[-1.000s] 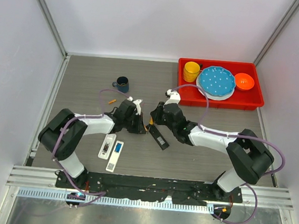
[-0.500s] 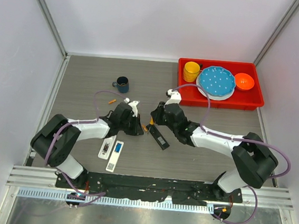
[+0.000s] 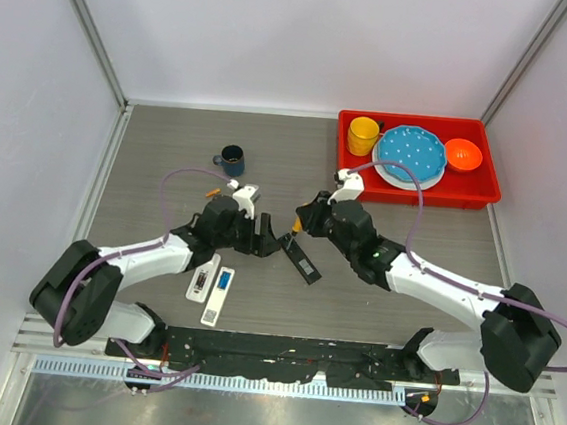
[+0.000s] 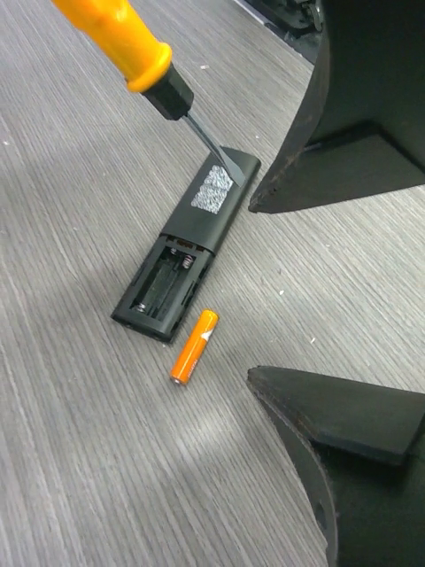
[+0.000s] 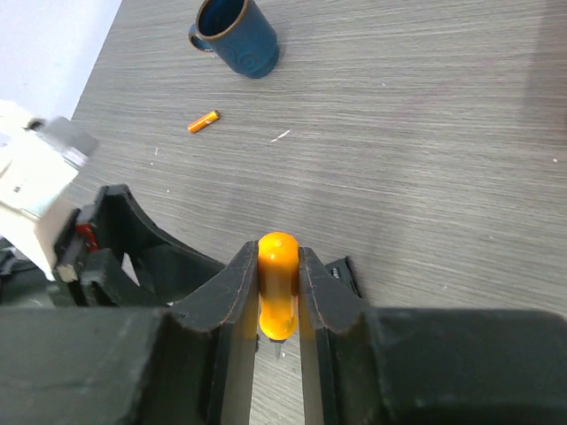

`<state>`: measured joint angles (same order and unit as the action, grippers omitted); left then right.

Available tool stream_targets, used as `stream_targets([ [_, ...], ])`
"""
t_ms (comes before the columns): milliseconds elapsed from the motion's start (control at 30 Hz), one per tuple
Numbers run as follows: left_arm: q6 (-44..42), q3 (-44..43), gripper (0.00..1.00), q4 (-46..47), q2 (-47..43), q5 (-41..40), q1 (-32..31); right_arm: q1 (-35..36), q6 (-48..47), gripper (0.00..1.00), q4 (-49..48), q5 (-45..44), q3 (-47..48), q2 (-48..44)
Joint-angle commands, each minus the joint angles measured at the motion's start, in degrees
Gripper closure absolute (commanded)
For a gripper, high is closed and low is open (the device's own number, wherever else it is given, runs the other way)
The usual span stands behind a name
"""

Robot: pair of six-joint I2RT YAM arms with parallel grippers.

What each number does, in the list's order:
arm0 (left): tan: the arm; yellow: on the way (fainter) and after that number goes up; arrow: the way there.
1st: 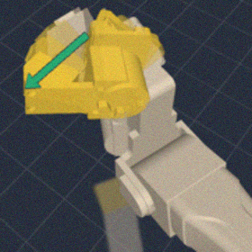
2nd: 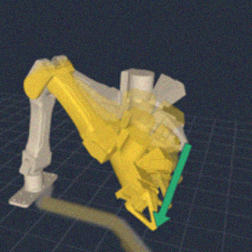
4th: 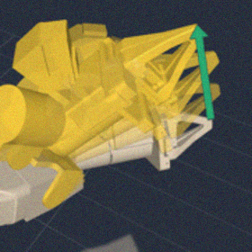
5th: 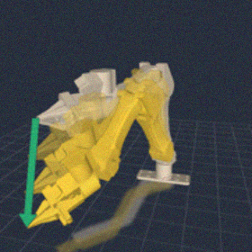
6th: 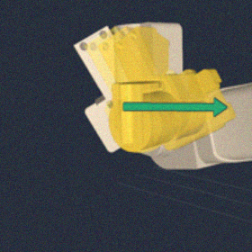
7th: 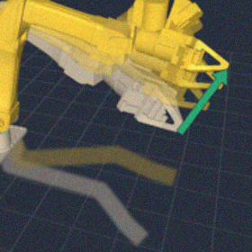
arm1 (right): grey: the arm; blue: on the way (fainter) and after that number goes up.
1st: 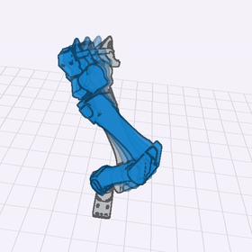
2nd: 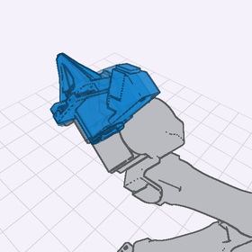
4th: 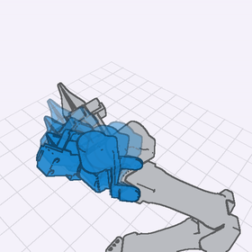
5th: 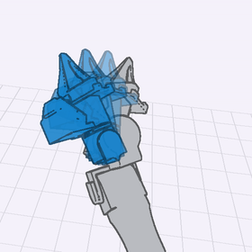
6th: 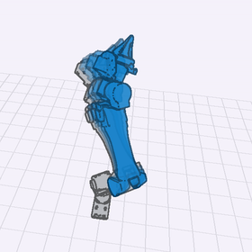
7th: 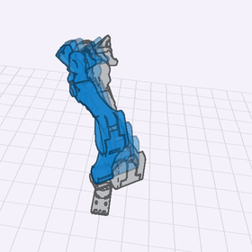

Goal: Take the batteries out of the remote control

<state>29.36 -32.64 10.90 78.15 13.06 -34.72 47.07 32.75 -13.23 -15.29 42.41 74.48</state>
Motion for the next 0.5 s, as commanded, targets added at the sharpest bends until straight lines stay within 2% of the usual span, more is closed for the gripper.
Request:
stream_targets([
  [0, -1.4, 0.3, 0.25, -0.4, -5.2, -1.1, 0.3, -0.4, -1.4, 0.99, 2.2, -1.9, -2.1, -4.8],
  [100, -0.5, 0.1, 0.16, -7.4, -7.9, -6.3, 0.3, -0.8, -1.7, 0.99, 3.6, -1.8, -4.0, -7.1],
  [167, 0.3, 0.1, 0.11, -11.6, -12.4, -12.2, 0.3, -1.2, -1.9, 0.98, 4.0, -1.8, -5.7, -9.0],
  [233, 1.4, -0.5, 0.06, -19.6, -17.6, -16.2, 0.2, -1.6, -1.6, 0.99, 4.0, -2.1, -7.2, -10.6],
  [400, 3.9, -5.2, 0.02, -37.7, -23.8, -24.8, 0.2, -2.9, -1.5, 0.99, 3.0, -1.1, -9.5, -11.5],
  [467, 7.0, -6.3, 0.02, -41.9, -24.2, -26.1, 0.1, -3.2, -1.1, 0.99, 2.3, -0.6, -9.9, -11.4],
])
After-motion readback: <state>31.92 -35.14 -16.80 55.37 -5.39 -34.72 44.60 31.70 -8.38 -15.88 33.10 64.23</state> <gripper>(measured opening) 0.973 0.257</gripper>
